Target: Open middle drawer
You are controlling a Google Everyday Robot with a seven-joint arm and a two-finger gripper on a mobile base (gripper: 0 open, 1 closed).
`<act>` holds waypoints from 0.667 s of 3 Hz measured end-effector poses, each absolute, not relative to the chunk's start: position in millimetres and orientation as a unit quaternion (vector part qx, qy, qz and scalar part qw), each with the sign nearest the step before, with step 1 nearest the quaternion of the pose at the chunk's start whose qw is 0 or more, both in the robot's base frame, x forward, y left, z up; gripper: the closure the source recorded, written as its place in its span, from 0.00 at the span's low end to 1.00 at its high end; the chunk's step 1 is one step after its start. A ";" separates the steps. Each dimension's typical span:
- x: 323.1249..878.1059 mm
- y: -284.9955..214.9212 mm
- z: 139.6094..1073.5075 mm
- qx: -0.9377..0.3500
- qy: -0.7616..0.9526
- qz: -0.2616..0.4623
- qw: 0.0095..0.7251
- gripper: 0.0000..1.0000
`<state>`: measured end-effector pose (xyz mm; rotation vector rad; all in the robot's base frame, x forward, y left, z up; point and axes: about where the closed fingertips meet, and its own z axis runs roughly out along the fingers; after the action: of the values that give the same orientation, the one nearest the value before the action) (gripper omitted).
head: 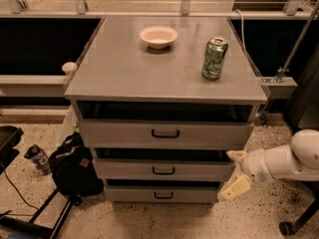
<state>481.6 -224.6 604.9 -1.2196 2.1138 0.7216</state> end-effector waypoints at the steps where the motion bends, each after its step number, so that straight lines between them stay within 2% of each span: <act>1: 491.2 -213.5 584.7 -0.446 0.799 0.301 0.268 0.00; 2: 489.4 -199.2 553.4 -0.427 0.810 0.328 0.234 0.00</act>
Offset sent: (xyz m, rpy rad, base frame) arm 0.0077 0.0272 -0.0624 0.0510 0.2093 -0.0086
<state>489.4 -199.2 553.4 -1.1715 2.2223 0.9011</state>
